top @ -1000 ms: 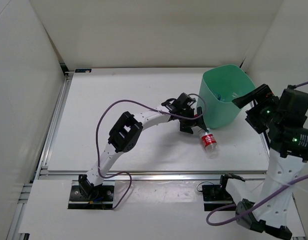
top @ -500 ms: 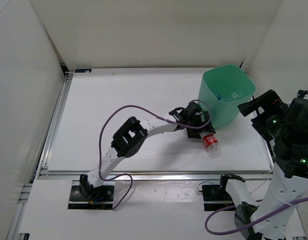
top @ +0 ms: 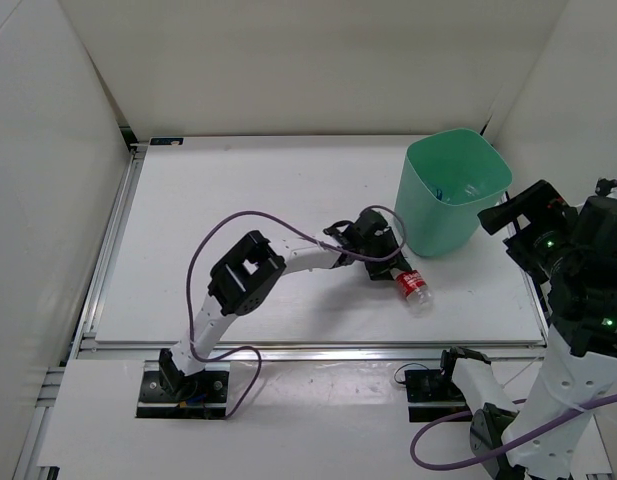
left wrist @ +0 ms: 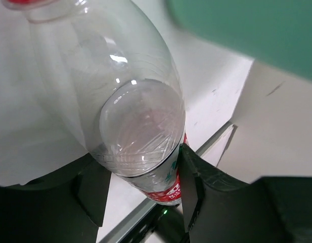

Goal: Put the plastic bottles in the bin

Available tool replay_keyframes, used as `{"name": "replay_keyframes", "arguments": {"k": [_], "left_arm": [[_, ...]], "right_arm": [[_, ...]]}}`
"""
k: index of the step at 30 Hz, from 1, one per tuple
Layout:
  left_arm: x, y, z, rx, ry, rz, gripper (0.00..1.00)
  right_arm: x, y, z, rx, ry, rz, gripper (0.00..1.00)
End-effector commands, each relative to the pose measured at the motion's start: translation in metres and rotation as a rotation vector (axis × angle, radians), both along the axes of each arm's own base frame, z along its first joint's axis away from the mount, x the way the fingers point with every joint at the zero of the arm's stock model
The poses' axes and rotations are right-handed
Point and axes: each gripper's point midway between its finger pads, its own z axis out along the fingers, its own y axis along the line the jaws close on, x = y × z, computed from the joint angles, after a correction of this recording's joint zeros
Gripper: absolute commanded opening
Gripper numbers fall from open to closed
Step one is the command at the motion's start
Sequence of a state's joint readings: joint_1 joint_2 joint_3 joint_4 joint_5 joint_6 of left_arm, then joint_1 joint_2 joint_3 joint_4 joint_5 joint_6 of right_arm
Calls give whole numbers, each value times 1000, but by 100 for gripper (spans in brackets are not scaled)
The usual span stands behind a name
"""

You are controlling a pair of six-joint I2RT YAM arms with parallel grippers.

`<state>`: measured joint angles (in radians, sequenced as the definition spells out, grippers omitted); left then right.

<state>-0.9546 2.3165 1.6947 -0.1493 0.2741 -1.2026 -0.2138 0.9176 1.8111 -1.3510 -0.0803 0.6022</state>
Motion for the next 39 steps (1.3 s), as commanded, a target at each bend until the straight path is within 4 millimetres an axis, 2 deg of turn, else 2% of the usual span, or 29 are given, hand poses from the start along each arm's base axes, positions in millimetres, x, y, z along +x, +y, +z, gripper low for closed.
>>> {"name": "replay_keyframes", "arguments": {"k": [1, 2, 3, 4, 5, 6, 7, 10, 11, 12, 15, 16, 17, 18, 19, 20, 21, 22, 23, 24, 27, 32, 35, 39], "left_arm": [[-11, 45, -15, 130, 27, 13, 52], [-11, 51, 4, 118, -10, 21, 52], [-16, 68, -4, 147, 3, 24, 52], [-19, 75, 2, 149, -7, 34, 52], [-16, 84, 31, 117, -45, 57, 52], [-19, 105, 24, 147, -36, 82, 52], [-12, 117, 59, 100, -84, 118, 52], [5, 142, 95, 89, -212, 183, 52], [15, 145, 122, 63, -289, 186, 52], [33, 138, 160, 31, -398, 199, 52], [63, 129, 214, 50, -625, 161, 53], [74, 119, 266, -13, -716, 168, 54], [80, 114, 281, -5, -779, 143, 54], [94, 101, 274, 16, -797, 124, 54], [103, 91, 330, -61, -889, 149, 56], [110, 83, 341, -72, -924, 137, 56], [127, 62, 311, -31, -900, 104, 58], [129, 58, 364, -123, -984, 133, 58], [134, 52, 368, -139, -997, 140, 61], [150, 47, 351, -126, -975, 162, 61], [158, 41, 371, -208, -1013, 189, 62], [159, 9, 334, -231, -1008, 122, 69], [162, 6, 324, -226, -1003, 119, 71], [161, 4, 329, -245, -1014, 116, 75]], "right_arm": [[-5, -1, -18, -4, 81, 5, 100], [-4, 1, -22, 14, 92, 10, 100], [-4, 1, -26, 17, 105, 10, 100], [-2, 5, -23, 35, 92, 25, 100], [-1, 5, -26, 38, 104, 25, 100], [-1, 8, -26, 56, 102, 30, 100], [0, 10, -23, 62, 90, 43, 100], [2, 14, -20, 80, 77, 58, 100], [3, 14, -15, 75, 55, 58, 100], [3, 17, -14, 90, 53, 67, 100], [5, 18, -7, 90, 30, 77, 100], [8, 18, -8, 92, 39, 76, 100], [8, 20, -7, 99, 37, 88, 100], [8, 20, -2, 94, 17, 89, 100], [10, 20, 2, 101, 10, 84, 100], [9, 20, 5, 98, -1, 85, 100], [13, 19, 9, 96, -11, 85, 100], [15, 19, 12, 95, -14, 85, 100], [12, 20, 24, 85, -52, 87, 100], [14, 19, 28, 83, -60, 88, 100], [15, 18, 45, 58, -110, 95, 100], [14, 12, 64, -2, -160, 84, 100], [15, 10, 65, -14, -149, 80, 100], [16, 9, 62, -19, -138, 84, 100]]}}
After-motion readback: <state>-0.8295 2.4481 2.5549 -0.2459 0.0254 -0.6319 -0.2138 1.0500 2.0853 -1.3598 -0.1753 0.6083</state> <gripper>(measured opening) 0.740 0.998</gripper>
